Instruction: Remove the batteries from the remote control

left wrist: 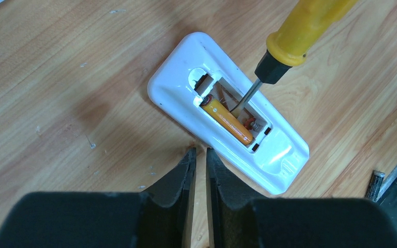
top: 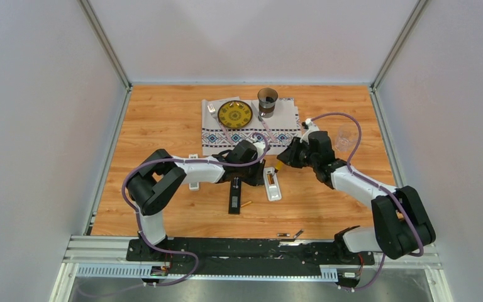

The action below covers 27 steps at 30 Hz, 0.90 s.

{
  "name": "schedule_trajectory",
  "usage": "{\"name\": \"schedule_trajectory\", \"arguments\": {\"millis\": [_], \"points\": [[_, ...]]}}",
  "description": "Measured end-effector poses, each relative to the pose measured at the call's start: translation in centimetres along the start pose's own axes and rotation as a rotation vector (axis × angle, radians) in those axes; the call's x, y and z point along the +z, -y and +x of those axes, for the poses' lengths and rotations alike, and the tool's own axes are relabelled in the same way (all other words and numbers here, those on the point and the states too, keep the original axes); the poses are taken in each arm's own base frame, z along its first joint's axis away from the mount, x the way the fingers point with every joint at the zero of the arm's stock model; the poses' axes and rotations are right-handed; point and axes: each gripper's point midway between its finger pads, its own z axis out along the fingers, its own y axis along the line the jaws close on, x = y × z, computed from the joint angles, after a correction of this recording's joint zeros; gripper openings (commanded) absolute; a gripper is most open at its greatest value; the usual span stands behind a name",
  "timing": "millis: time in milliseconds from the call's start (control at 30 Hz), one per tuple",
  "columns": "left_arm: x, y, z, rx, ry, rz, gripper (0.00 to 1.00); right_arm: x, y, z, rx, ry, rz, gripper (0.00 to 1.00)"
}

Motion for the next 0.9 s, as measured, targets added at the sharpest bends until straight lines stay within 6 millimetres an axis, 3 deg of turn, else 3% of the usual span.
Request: {"name": "schedule_trajectory", "arguments": {"millis": [433,700,900], "points": [[0.2,0.0,-0.1,-0.028,0.009,0.016,0.18,0.5,0.9,0.5,0.134,0.026,-0.043,0.0],[0.6,0.2,-0.5,-0.03,0.025,0.032,0.18,-0.1,0.9,0.7,0.099,-0.022,-0.007,0.0],[1.1,0.9,-0.8,-0.018,0.044,0.056,0.18,-1.2,0.5,2.1,0.026,-0.125,0.028,0.0]]}}
